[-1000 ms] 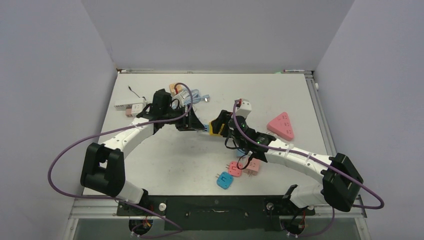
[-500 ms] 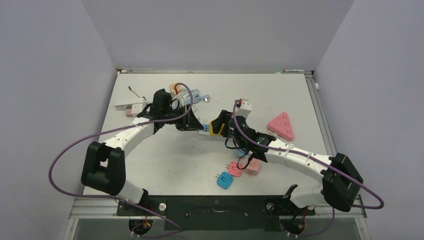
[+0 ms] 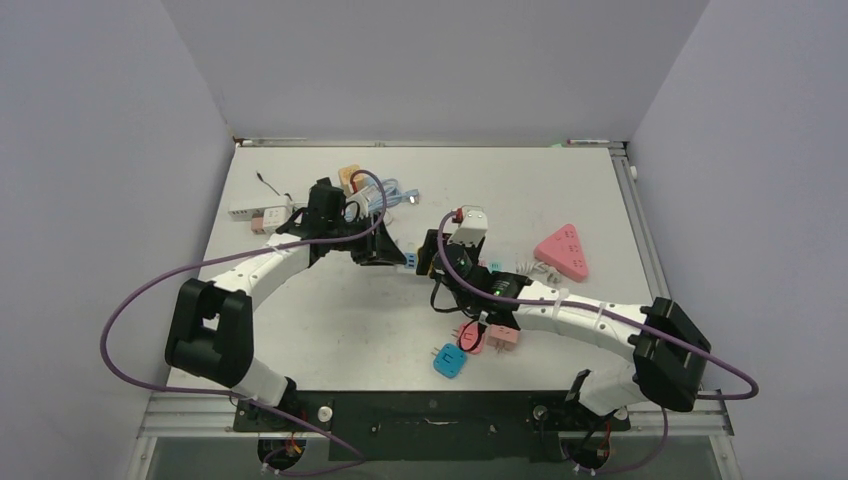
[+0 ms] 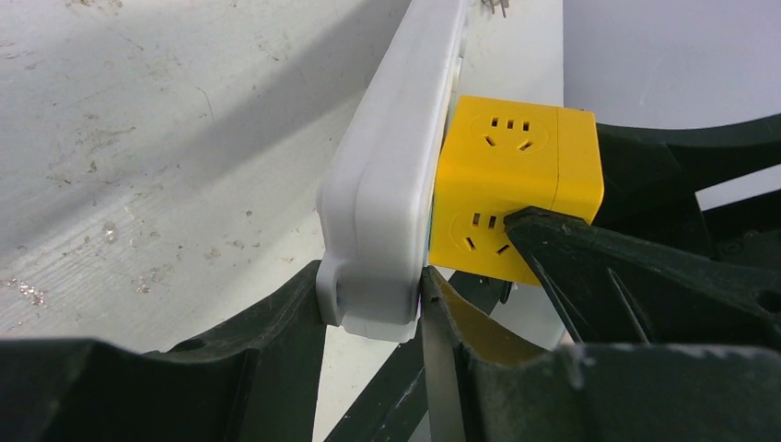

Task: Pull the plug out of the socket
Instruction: Remove the plug from the socket.

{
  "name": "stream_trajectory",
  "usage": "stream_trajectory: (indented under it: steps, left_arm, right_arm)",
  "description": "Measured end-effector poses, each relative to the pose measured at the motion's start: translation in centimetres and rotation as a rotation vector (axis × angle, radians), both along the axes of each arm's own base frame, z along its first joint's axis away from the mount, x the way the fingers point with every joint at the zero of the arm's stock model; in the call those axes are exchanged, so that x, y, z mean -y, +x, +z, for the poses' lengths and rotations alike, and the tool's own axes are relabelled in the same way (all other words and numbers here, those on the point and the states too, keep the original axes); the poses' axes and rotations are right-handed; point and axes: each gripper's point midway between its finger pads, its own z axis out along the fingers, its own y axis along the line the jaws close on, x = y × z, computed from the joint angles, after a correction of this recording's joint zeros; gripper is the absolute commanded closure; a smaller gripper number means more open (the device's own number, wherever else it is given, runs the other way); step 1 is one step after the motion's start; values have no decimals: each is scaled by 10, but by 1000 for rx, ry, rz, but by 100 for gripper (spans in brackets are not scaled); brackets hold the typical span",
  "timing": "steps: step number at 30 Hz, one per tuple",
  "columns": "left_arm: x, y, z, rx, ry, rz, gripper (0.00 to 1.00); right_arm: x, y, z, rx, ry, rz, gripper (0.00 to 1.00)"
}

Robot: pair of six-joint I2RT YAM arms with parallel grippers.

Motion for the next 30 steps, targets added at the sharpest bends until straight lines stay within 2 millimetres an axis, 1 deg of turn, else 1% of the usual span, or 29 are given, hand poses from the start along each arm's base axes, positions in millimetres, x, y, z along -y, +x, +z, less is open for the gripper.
stream_trajectory:
  steps: [7,16,20,25,30]
  left_arm:
    - [-3,0,-7,-15,24,9,100]
    - [-4,0,-9,-15,31,12,100]
    - [-4,1,-9,-14,34,17,100]
    - [-4,2,-8,-10,34,20,100]
    - [-3,3,-7,-10,29,24,100]
  right_arm:
    - [-5,-1,-4,6,-58,-22,95]
    - [-6,0,-5,-3,-58,-21,95]
    - [-5,4,-5,-27,-32,1,95]
    - [2,10,-7,-60,51,36,95]
    - [7,12,-7,-85,105,78,95]
